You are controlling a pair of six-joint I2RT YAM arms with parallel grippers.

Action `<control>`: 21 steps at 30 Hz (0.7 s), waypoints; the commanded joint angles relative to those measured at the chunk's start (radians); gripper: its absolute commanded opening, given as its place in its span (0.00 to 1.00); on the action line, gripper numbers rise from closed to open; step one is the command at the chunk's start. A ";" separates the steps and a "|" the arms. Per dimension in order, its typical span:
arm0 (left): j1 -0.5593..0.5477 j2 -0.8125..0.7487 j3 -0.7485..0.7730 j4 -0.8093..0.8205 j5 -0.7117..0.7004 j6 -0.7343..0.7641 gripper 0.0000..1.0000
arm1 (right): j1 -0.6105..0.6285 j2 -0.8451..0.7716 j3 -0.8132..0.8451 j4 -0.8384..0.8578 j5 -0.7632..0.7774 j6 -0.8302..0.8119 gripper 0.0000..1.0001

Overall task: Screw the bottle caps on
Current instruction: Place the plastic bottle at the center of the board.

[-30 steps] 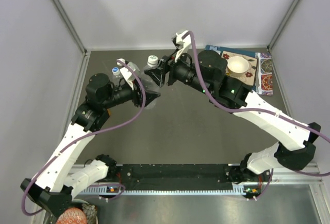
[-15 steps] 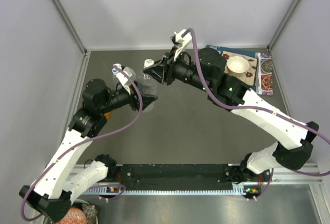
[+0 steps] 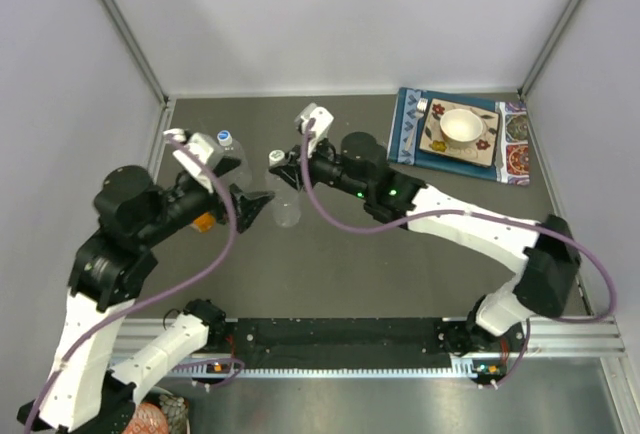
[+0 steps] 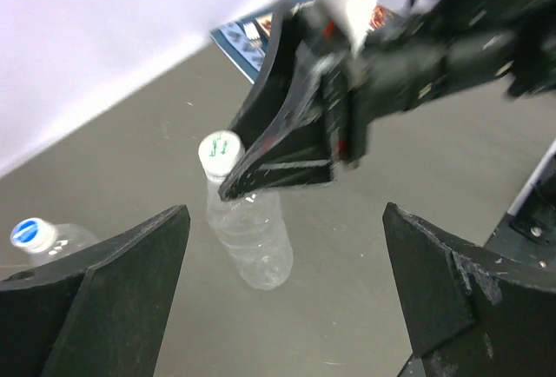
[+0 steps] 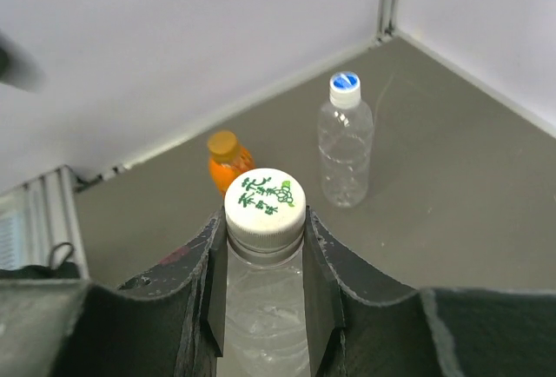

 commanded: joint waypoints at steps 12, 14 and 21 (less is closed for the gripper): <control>-0.003 -0.009 0.192 -0.143 -0.319 -0.007 0.99 | 0.018 0.336 0.023 0.480 0.086 -0.113 0.01; -0.003 -0.008 0.181 -0.141 -0.324 -0.017 0.99 | 0.029 0.373 0.024 0.514 0.112 -0.119 0.01; -0.003 0.005 0.180 -0.138 -0.312 -0.034 0.99 | 0.053 0.444 0.023 0.523 0.163 -0.125 0.01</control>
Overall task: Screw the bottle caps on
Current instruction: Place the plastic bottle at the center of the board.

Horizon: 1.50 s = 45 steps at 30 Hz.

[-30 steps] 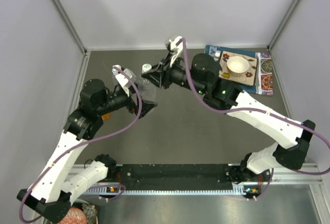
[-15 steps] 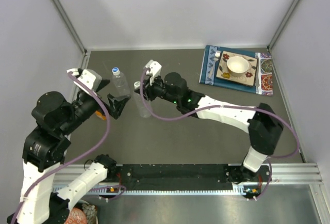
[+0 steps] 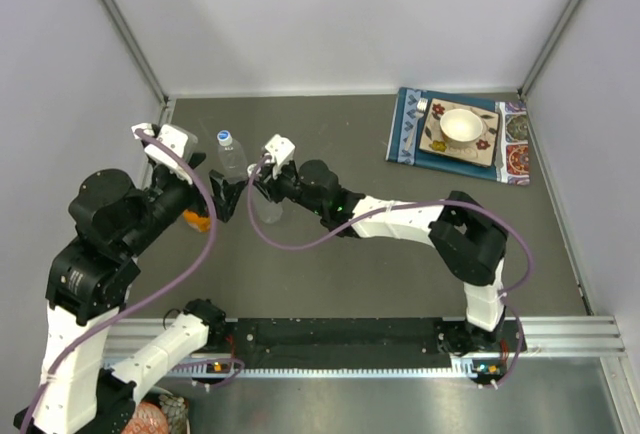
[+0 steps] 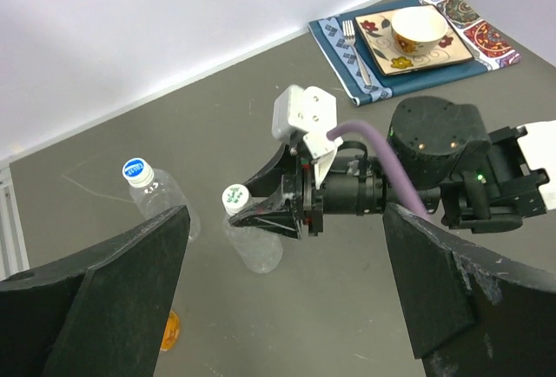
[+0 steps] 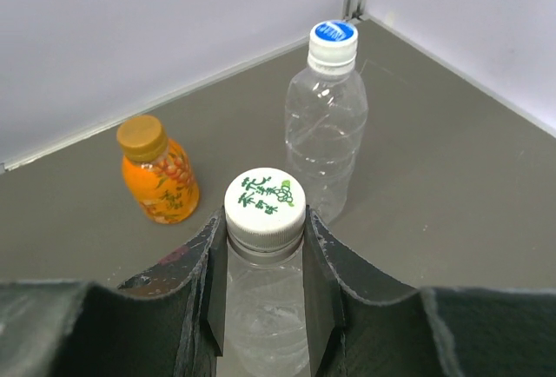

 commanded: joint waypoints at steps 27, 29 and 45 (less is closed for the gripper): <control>-0.003 0.003 0.013 0.066 -0.043 -0.077 0.99 | 0.039 0.049 -0.017 0.032 0.069 0.057 0.45; -0.003 -0.001 0.012 0.068 -0.042 -0.080 0.99 | 0.037 0.049 -0.008 0.023 0.069 0.055 0.53; -0.003 -0.004 0.000 0.074 -0.033 -0.090 0.99 | 0.036 0.022 0.026 -0.042 0.040 0.031 0.67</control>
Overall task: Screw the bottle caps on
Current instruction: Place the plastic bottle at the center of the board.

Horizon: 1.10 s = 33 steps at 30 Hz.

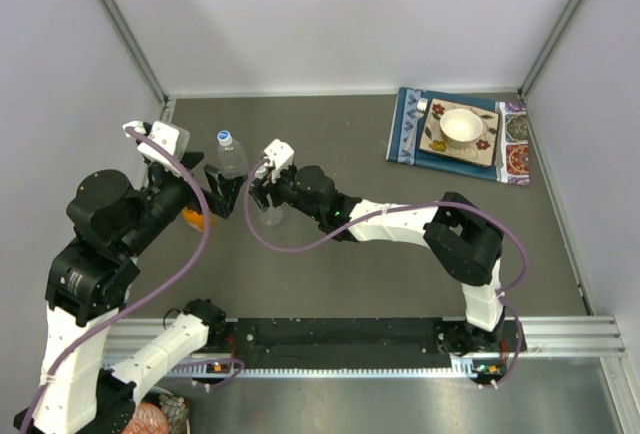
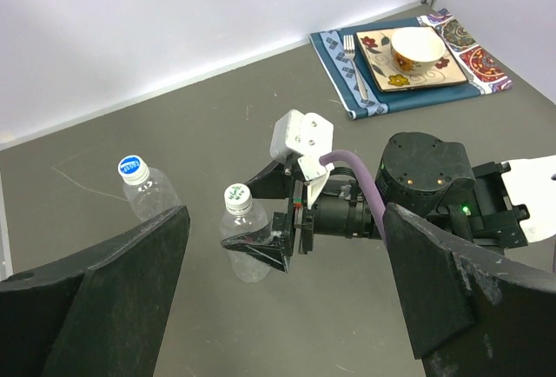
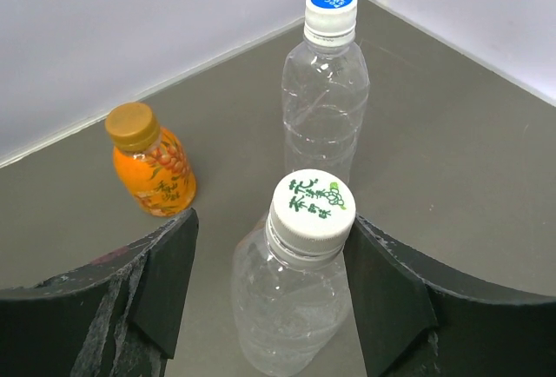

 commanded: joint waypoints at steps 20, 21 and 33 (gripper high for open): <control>-0.003 -0.006 -0.028 0.068 0.001 -0.027 0.98 | 0.018 -0.085 0.053 -0.082 -0.064 -0.058 0.74; -0.003 -0.006 -0.030 0.066 0.003 -0.027 0.98 | 0.021 -0.087 0.053 -0.085 -0.065 -0.059 0.74; -0.001 -0.011 -0.042 0.068 0.007 -0.030 0.98 | 0.021 -0.102 0.102 -0.119 -0.074 -0.076 0.93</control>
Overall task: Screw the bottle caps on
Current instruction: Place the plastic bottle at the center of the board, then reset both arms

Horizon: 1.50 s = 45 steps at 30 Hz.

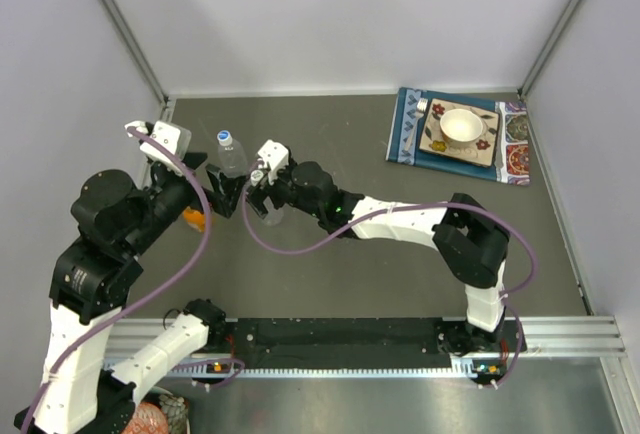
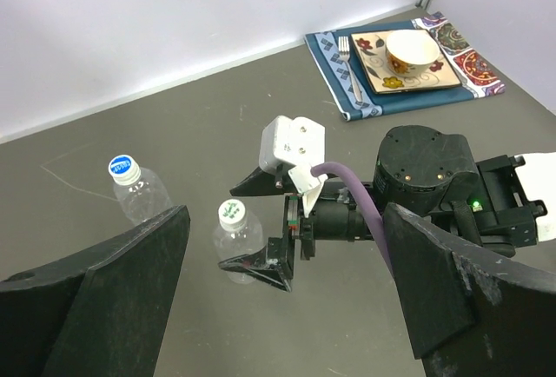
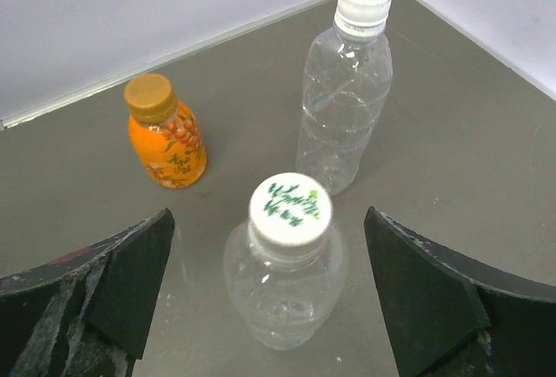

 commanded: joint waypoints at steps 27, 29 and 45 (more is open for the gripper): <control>0.002 0.069 0.104 0.001 0.006 0.043 0.99 | -0.070 -0.379 0.187 -0.734 0.243 0.209 0.99; 0.002 0.092 0.116 0.000 0.012 0.042 0.99 | -0.070 -0.459 0.110 -0.787 0.289 0.246 0.99; 0.003 0.137 0.064 0.067 0.046 0.044 0.99 | -0.067 -1.090 -0.182 -1.078 0.398 0.395 0.99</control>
